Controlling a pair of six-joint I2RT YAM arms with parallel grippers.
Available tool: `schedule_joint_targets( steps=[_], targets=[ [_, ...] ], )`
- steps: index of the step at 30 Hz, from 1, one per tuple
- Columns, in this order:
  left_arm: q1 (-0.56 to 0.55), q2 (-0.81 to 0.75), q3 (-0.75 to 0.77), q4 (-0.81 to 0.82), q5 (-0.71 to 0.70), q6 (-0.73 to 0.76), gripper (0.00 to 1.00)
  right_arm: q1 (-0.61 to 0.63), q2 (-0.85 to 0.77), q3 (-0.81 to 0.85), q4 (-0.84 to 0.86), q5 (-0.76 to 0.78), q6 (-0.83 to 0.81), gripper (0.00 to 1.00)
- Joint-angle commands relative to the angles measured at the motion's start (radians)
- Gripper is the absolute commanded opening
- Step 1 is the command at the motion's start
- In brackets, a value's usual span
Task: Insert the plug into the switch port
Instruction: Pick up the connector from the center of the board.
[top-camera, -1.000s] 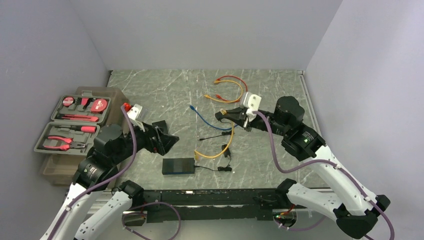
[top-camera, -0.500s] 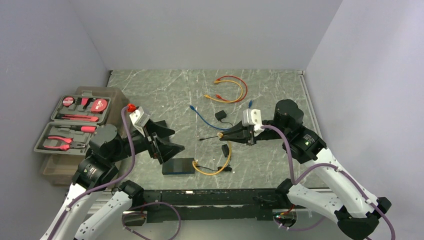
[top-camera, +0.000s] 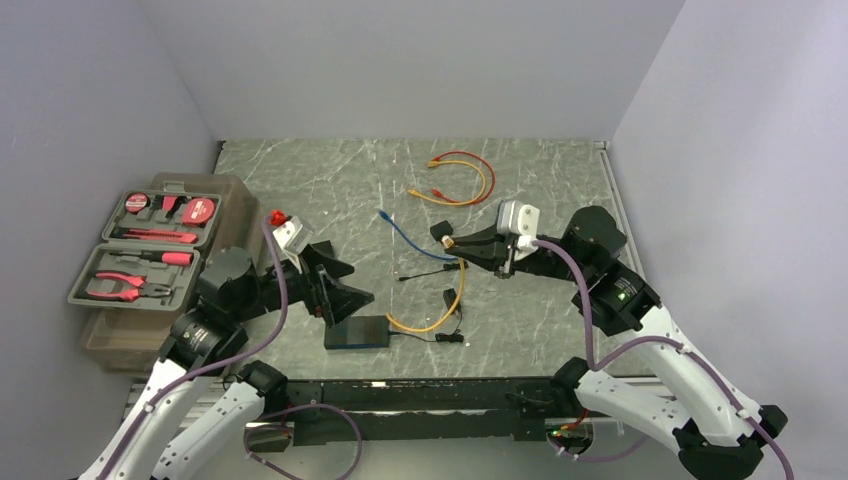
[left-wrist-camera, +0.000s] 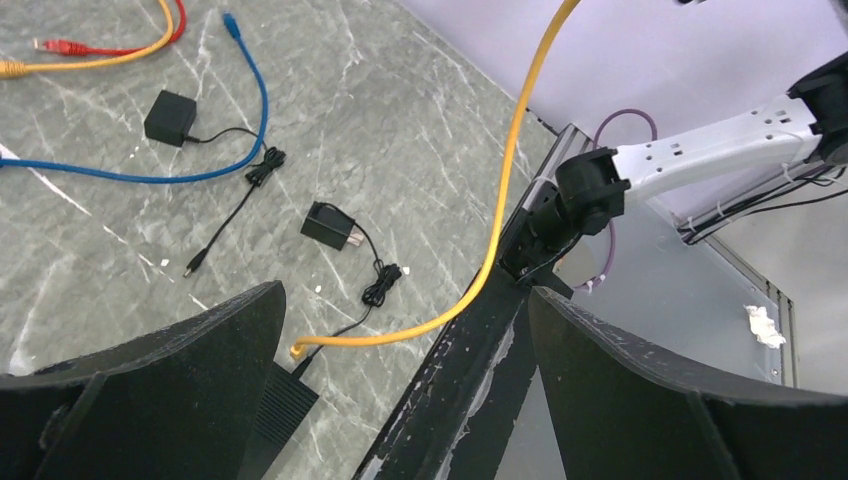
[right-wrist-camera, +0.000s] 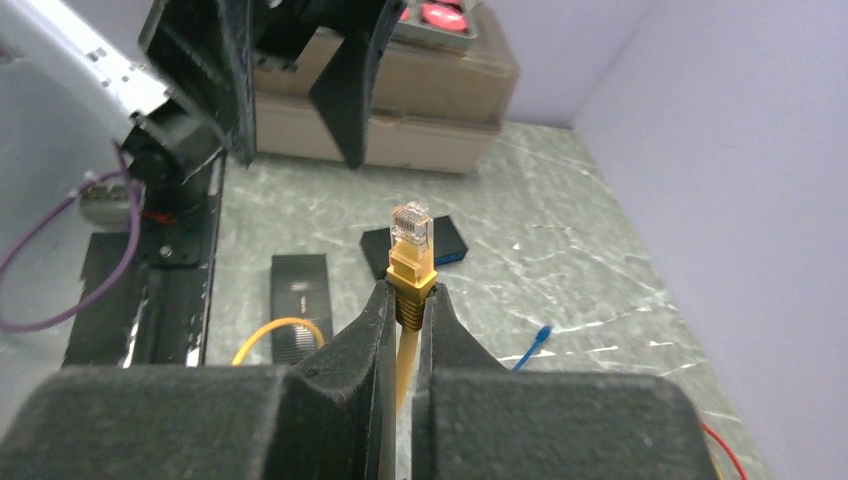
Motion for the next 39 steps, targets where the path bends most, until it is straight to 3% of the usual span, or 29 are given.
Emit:
schedule_joint_targets(
  steps=[1,24,31,39],
  targets=[
    [0.004,0.01,-0.007,0.052,-0.042,0.001,0.99,0.006,-0.033,0.018,0.138,0.118,0.057,0.0],
    [0.004,0.05,-0.015,0.148,0.008,-0.061,0.99,0.005,-0.066,0.049,0.176,0.144,0.088,0.0],
    [0.004,0.087,0.002,0.286,0.136,-0.109,0.99,0.005,-0.016,0.074,0.17,-0.12,0.098,0.0],
    [0.004,0.091,0.034,0.578,0.372,-0.158,0.99,0.006,0.072,0.147,0.189,-0.427,0.194,0.0]
  ],
)
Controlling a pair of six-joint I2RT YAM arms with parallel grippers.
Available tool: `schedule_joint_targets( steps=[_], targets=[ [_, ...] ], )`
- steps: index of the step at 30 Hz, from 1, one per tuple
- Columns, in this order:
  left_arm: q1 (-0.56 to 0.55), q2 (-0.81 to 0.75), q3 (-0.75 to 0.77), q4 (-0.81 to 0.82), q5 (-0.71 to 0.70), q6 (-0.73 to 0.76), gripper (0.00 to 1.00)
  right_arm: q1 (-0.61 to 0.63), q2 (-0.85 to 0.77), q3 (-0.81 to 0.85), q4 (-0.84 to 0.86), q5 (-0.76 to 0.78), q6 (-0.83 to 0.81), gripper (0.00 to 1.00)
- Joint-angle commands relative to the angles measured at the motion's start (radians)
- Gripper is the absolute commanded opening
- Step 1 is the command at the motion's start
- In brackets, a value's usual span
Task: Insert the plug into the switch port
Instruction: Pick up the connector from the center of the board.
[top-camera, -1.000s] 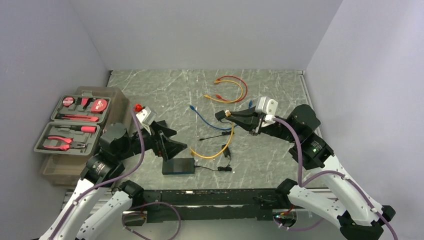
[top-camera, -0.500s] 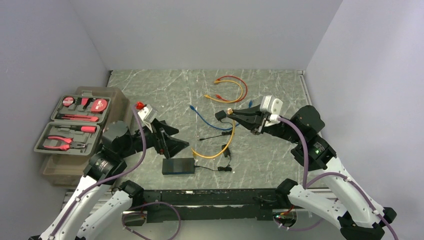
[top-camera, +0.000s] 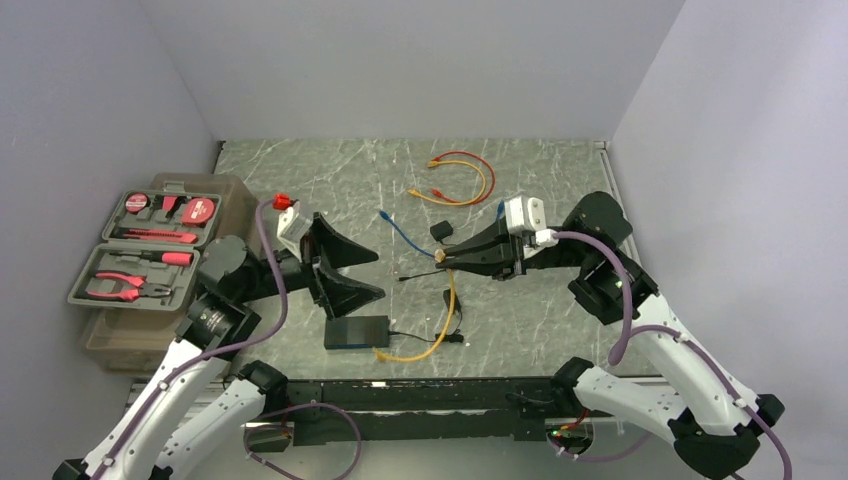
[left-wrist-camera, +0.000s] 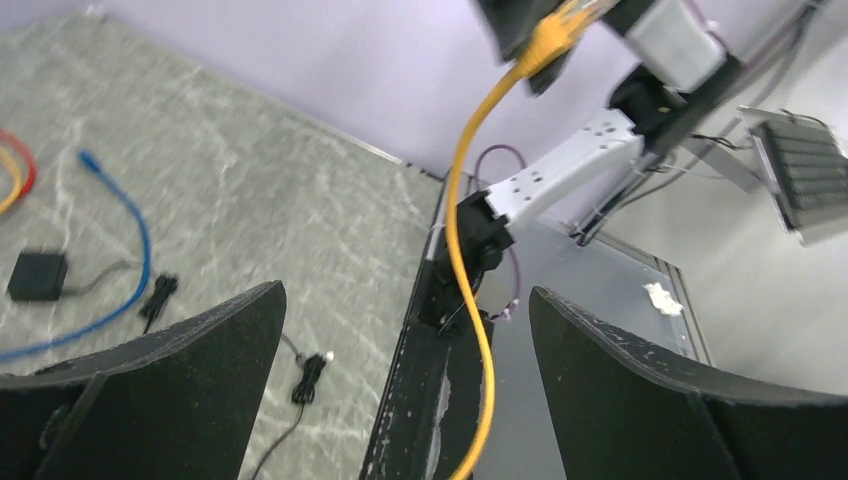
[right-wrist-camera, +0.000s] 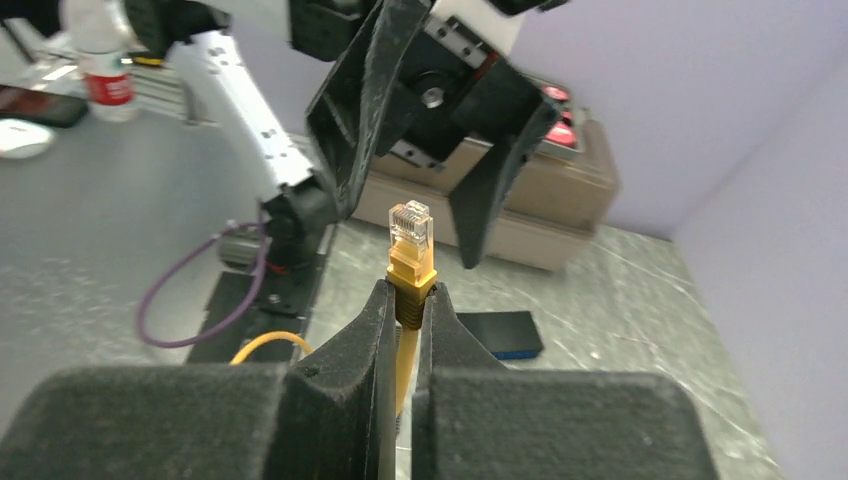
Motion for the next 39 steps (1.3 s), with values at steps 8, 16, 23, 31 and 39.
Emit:
schedule_joint_targets(
  steps=[8,16,23,31,39],
  targets=[
    [0.005,-0.037,0.072,0.453,0.31,-0.06,0.99,0.005,0.102,0.124,0.115,-0.372,0.238,0.0],
    [0.005,-0.027,0.097,0.479,0.328,-0.038,0.99,0.038,0.134,0.141,0.146,-0.391,0.303,0.0],
    [0.004,-0.043,0.065,0.394,0.217,-0.03,0.99,0.051,0.104,0.112,0.202,-0.154,0.35,0.0],
    [0.004,-0.014,-0.031,0.482,0.106,-0.15,0.99,0.088,0.125,0.081,0.345,-0.078,0.403,0.0],
    [0.002,0.111,-0.108,0.829,0.158,-0.354,0.99,0.137,0.19,0.09,0.457,-0.08,0.435,0.0]
  ],
)
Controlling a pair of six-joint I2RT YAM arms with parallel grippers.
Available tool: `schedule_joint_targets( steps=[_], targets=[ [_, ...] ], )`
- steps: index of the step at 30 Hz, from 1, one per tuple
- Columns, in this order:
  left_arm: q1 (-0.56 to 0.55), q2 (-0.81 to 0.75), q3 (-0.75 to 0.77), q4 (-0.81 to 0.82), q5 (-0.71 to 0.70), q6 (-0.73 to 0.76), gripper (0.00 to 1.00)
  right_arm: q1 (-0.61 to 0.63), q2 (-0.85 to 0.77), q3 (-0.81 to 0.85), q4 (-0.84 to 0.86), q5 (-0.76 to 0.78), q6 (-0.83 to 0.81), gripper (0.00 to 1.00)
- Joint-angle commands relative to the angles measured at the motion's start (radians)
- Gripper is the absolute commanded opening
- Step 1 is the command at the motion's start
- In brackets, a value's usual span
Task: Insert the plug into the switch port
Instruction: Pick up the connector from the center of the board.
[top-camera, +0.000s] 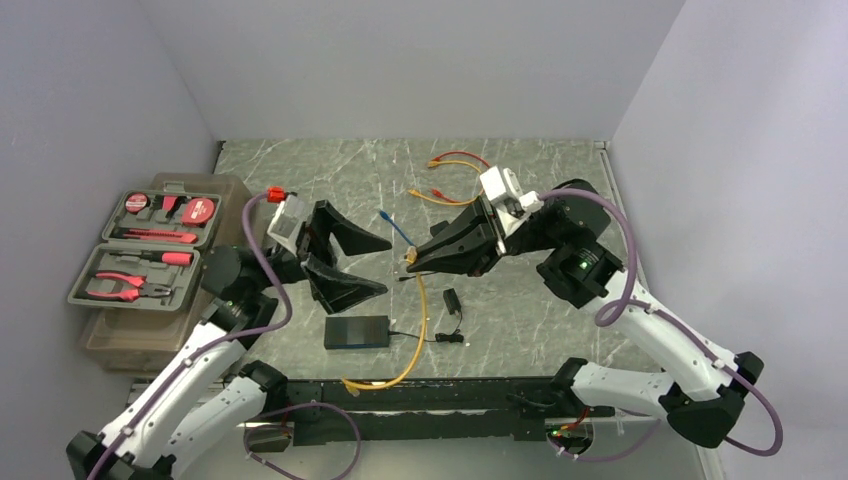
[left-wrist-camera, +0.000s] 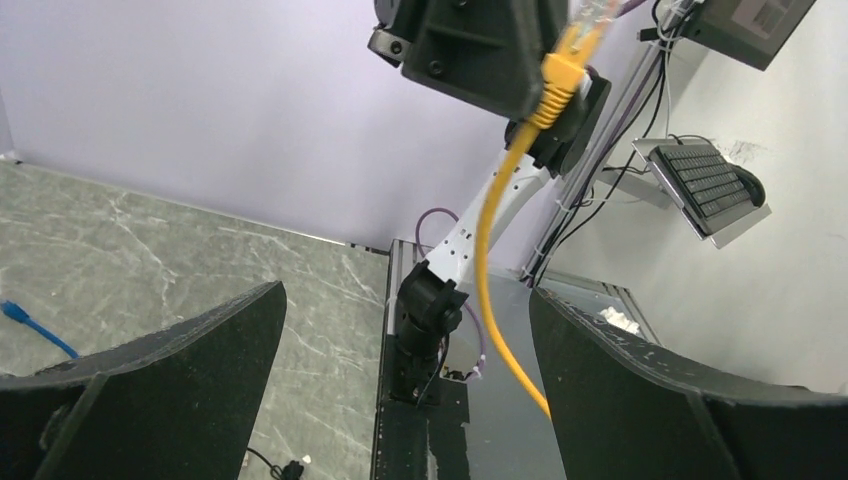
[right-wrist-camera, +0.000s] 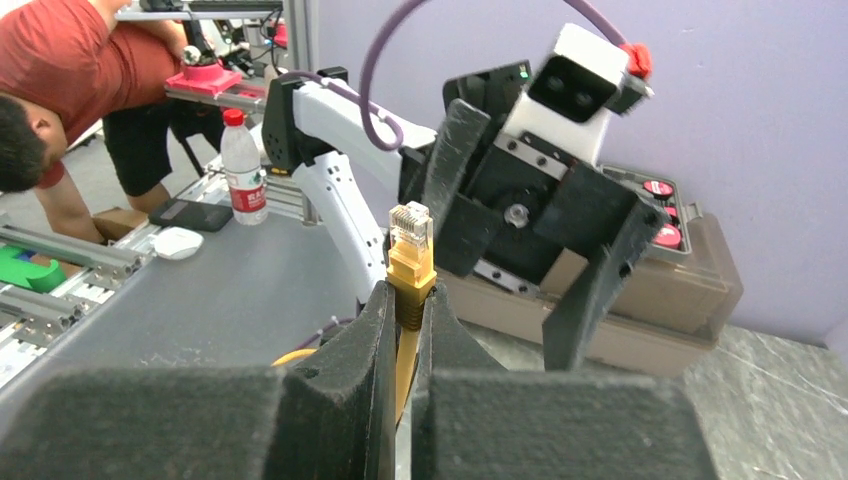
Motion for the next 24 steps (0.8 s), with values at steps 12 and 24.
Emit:
schedule_joint_targets(
  steps=[12,24],
  targets=[
    [0.002,0.27,-0.076,0.943,0.137,-0.547,0.99,0.069,0.129,0.052,0.279,-0.015,0.131,0.0],
    [-0.032,0.339,-0.058,1.156,0.177,-0.684,0.87,0.079,0.17,0.057,0.387,0.014,0.182,0.0]
  ],
)
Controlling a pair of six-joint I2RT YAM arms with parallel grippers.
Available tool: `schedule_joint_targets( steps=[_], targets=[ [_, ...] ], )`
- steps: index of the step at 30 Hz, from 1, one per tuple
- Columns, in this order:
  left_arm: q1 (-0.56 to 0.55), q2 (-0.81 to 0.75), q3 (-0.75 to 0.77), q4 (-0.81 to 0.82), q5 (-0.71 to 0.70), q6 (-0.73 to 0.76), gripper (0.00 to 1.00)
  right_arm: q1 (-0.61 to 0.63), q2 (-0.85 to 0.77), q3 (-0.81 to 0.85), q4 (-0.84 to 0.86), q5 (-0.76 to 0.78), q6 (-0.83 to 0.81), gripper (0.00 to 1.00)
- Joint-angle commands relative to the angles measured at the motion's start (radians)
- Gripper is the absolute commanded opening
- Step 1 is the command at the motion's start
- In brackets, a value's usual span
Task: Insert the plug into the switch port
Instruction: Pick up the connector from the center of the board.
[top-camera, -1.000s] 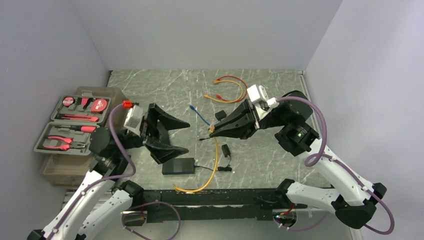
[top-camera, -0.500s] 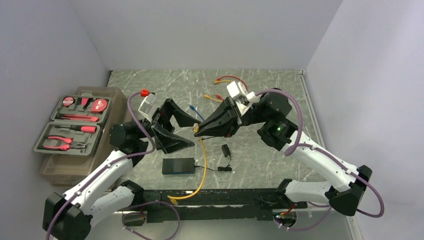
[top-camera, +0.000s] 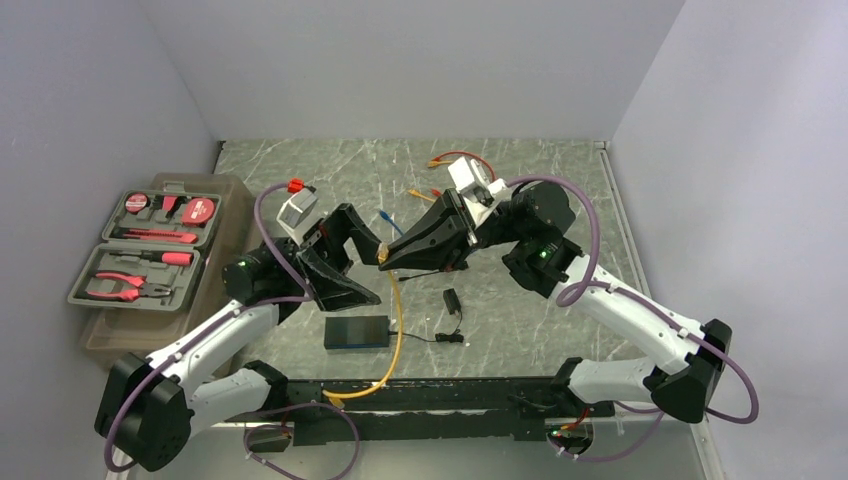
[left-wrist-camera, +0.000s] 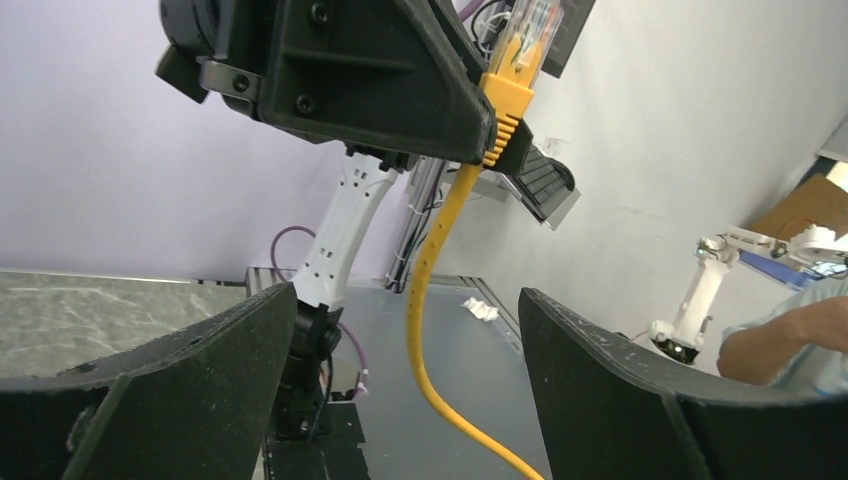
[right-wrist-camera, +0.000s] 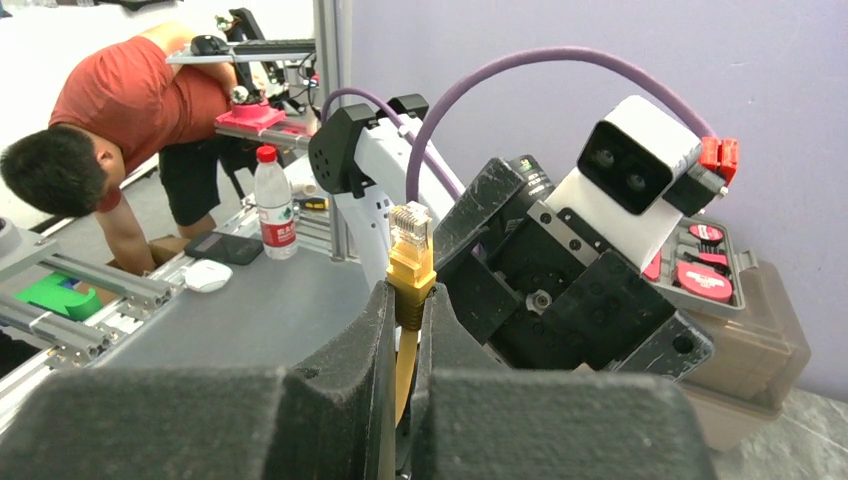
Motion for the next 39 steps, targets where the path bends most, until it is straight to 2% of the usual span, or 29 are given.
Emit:
schedule_joint_targets(
  steps=[1,5,10,18,19,20,21,24,26,27,32,34,36,39],
  targets=[
    [-0.027,0.003,0.026,0.186,0.037,-0.044,0.85,0.008,0.013,0.052,0.115,0.015,0.034,0.0],
    [-0.043,0.0,0.034,0.186,0.047,-0.04,0.75,0.007,0.032,0.062,0.136,0.007,0.055,0.0],
    [-0.06,-0.006,0.038,0.186,0.056,-0.034,0.54,0.008,0.036,0.056,0.15,0.016,0.059,0.0],
    [-0.08,-0.021,0.048,0.168,0.067,-0.015,0.28,0.017,0.044,0.057,0.15,0.018,0.055,0.0],
    [-0.082,-0.025,0.047,0.158,0.067,-0.007,0.19,0.018,0.044,0.058,0.146,0.017,0.054,0.0],
    [-0.083,-0.032,0.046,0.142,0.065,0.004,0.03,0.018,0.045,0.058,0.145,0.015,0.054,0.0],
    [-0.083,-0.041,0.043,0.111,0.06,0.021,0.0,0.019,0.044,0.057,0.145,0.013,0.054,0.0],
    [-0.085,-0.075,0.033,0.017,0.053,0.086,0.0,0.022,0.03,0.049,0.115,0.021,0.037,0.0],
    [-0.085,-0.108,0.033,-0.102,0.046,0.158,0.0,0.022,0.006,0.039,0.078,0.04,0.011,0.0],
    [-0.084,-0.129,0.035,-0.186,0.04,0.209,0.0,0.022,-0.006,0.031,0.056,0.052,-0.001,0.04],
    [-0.091,-0.26,0.085,-0.803,-0.06,0.555,0.0,0.023,-0.095,-0.002,-0.116,0.164,-0.093,0.44],
    [-0.097,-0.305,0.117,-1.001,-0.124,0.673,0.0,0.022,-0.129,-0.011,-0.187,0.223,-0.132,0.53],
    [-0.103,-0.346,0.151,-1.167,-0.223,0.785,0.0,0.023,-0.159,-0.021,-0.245,0.279,-0.16,0.58],
    [-0.113,-0.38,0.189,-1.351,-0.367,0.876,0.0,0.023,-0.187,-0.037,-0.293,0.335,-0.17,0.6]
  ],
)
